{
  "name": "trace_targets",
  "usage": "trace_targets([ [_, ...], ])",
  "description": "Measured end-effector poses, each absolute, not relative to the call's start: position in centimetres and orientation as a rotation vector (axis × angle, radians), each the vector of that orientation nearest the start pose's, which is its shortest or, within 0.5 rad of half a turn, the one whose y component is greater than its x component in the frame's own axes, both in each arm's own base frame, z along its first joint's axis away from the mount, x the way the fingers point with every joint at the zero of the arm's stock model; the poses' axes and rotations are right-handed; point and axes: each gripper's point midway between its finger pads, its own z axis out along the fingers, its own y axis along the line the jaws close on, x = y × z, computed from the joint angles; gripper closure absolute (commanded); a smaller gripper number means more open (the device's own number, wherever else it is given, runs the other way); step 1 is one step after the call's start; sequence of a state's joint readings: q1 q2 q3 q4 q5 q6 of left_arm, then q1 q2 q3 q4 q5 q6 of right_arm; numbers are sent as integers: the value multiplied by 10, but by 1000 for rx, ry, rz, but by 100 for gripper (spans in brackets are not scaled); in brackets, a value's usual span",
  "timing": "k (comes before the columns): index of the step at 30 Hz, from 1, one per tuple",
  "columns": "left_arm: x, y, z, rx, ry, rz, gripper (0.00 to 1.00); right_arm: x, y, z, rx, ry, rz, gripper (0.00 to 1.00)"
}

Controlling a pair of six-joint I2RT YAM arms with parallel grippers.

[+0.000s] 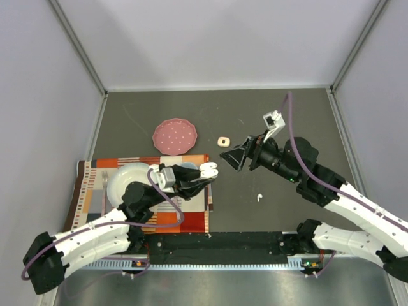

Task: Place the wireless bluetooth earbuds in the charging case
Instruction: Pick up the left earbud from the center of the board.

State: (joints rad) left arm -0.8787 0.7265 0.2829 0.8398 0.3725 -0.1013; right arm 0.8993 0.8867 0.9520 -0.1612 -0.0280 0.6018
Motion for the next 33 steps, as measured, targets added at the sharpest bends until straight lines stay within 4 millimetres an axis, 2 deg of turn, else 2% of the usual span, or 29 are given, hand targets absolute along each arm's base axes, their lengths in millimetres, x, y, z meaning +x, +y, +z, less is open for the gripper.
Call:
trace_targets([
  [2, 143, -277, 289, 783, 1012, -1066, 100, 194, 275, 336, -244, 1779, 1098, 15],
  [5, 145, -276, 288, 775, 1026, -1057, 100, 209, 256, 322, -131, 1835, 996, 14],
  [9, 146, -272, 291, 758, 1023, -1043, 100, 236, 214, 288, 79, 1954, 805, 14],
  [10, 146, -271, 292, 753, 1021, -1038, 100, 241, 203, 279, 131, 1979, 757, 10],
  [12, 146, -268, 295, 744, 1016, -1027, 100, 244, 185, 259, 214, 2033, 670, 3],
  [15, 147, -263, 299, 729, 1007, -1012, 100, 240, 168, 227, 286, 2117, 565, 1],
  [19, 146, -258, 305, 708, 994, -1000, 100, 231, 156, 190, 337, 2209, 473, 1],
  [22, 146, -254, 309, 694, 988, -990, 100, 228, 153, 171, 350, 2270, 421, 1],
  [29, 148, -250, 309, 684, 989, -968, 100, 231, 159, 135, 335, 2392, 321, 7],
  [33, 149, -249, 307, 685, 1003, -959, 100, 231, 159, 129, 343, 2412, 306, 13],
])
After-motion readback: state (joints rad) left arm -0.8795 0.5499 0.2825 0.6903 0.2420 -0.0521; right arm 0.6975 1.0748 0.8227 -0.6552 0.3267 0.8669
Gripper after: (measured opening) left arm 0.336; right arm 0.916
